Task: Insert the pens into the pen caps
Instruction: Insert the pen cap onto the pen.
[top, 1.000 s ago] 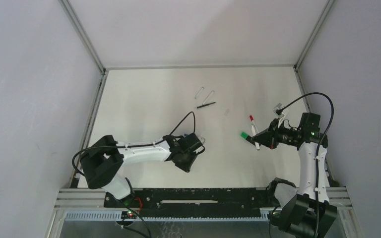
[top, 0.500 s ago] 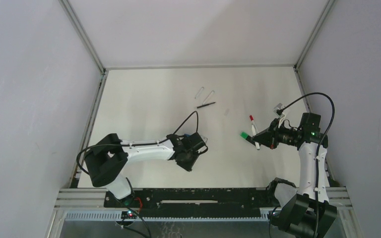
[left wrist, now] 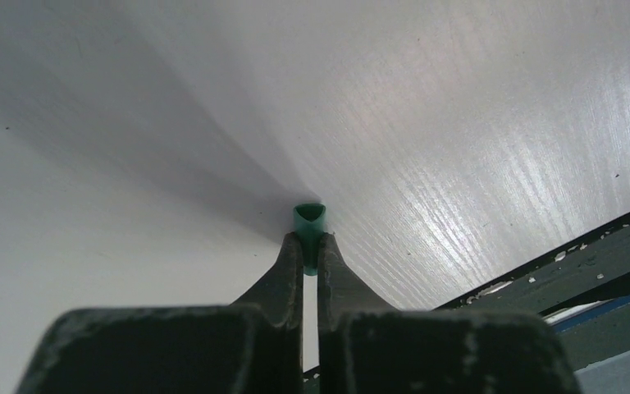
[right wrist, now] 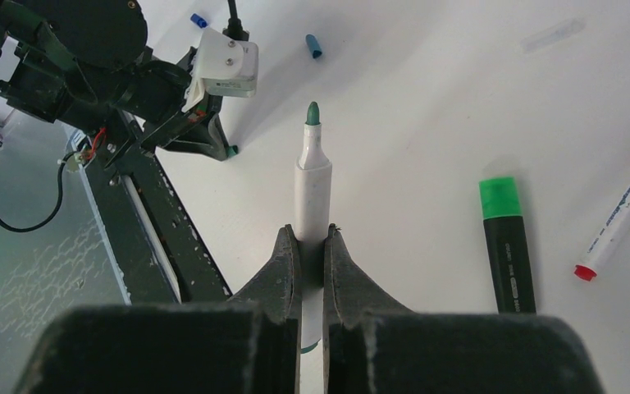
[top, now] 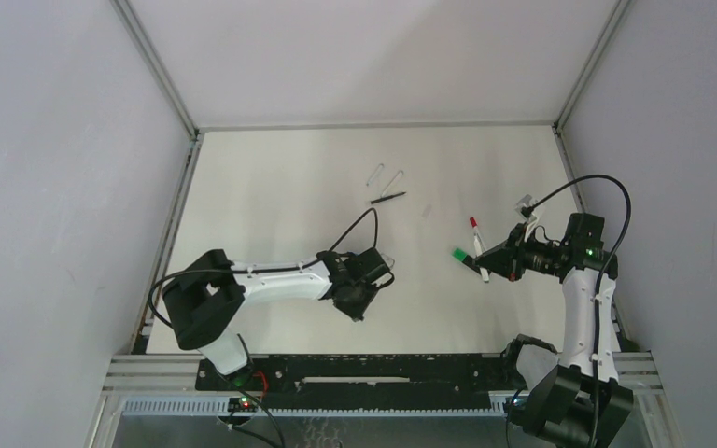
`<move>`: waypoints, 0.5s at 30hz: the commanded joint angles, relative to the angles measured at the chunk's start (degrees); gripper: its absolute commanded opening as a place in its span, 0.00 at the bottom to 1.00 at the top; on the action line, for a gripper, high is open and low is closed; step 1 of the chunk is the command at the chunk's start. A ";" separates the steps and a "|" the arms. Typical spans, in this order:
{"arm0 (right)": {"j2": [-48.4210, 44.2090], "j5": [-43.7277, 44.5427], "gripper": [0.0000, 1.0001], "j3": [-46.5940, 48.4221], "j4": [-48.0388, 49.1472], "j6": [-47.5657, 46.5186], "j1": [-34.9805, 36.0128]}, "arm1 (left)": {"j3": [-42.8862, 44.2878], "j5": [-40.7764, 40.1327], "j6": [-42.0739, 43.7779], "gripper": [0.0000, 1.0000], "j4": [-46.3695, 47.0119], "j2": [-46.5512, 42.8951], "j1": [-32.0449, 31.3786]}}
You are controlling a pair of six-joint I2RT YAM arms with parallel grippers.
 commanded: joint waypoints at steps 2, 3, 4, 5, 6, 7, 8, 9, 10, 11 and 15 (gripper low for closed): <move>-1.51 -2.78 0.04 0.02 -0.59 -1.84 -0.51 | 1.25 2.09 4.01 0.00 2.18 -0.73 -0.14; -1.77 -3.09 0.04 0.07 -0.69 -2.04 -0.47 | 1.48 3.12 4.66 0.00 2.57 -1.01 -0.07; -1.87 -3.45 0.04 0.22 -1.29 -2.88 -0.44 | 1.76 4.19 5.18 0.00 2.90 -1.20 0.02; -1.81 -3.83 0.04 0.59 -2.14 -3.92 -0.37 | 2.09 5.12 5.67 0.00 3.34 -1.37 0.16; -1.71 -4.00 0.04 1.10 -3.40 -5.19 -0.23 | 2.32 6.08 6.04 0.00 3.85 -1.58 0.40; -1.34 -4.04 0.04 1.73 -4.49 -7.00 0.05 | 2.50 7.31 6.35 0.00 4.42 -1.85 0.70; -1.09 -3.89 0.04 2.49 -5.78 -8.58 0.47 | 2.65 8.51 6.62 0.00 5.10 -2.05 1.07; -0.69 -3.52 0.04 3.28 -7.07 -10.58 1.04 | 2.69 9.84 6.85 0.00 5.73 -2.21 1.50; -0.21 -2.95 0.04 4.62 -8.44 -12.50 1.71 | 2.81 11.62 7.07 0.00 6.32 -2.58 1.94; 0.26 -2.06 0.04 5.32 -9.60 -14.42 2.57 | 2.92 12.52 7.33 0.00 6.95 -2.78 2.50; 1.46 2.92 0.05 9.68 -14.81 -23.86 7.34 | 3.66 20.14 8.02 0.00 8.82 -3.14 4.94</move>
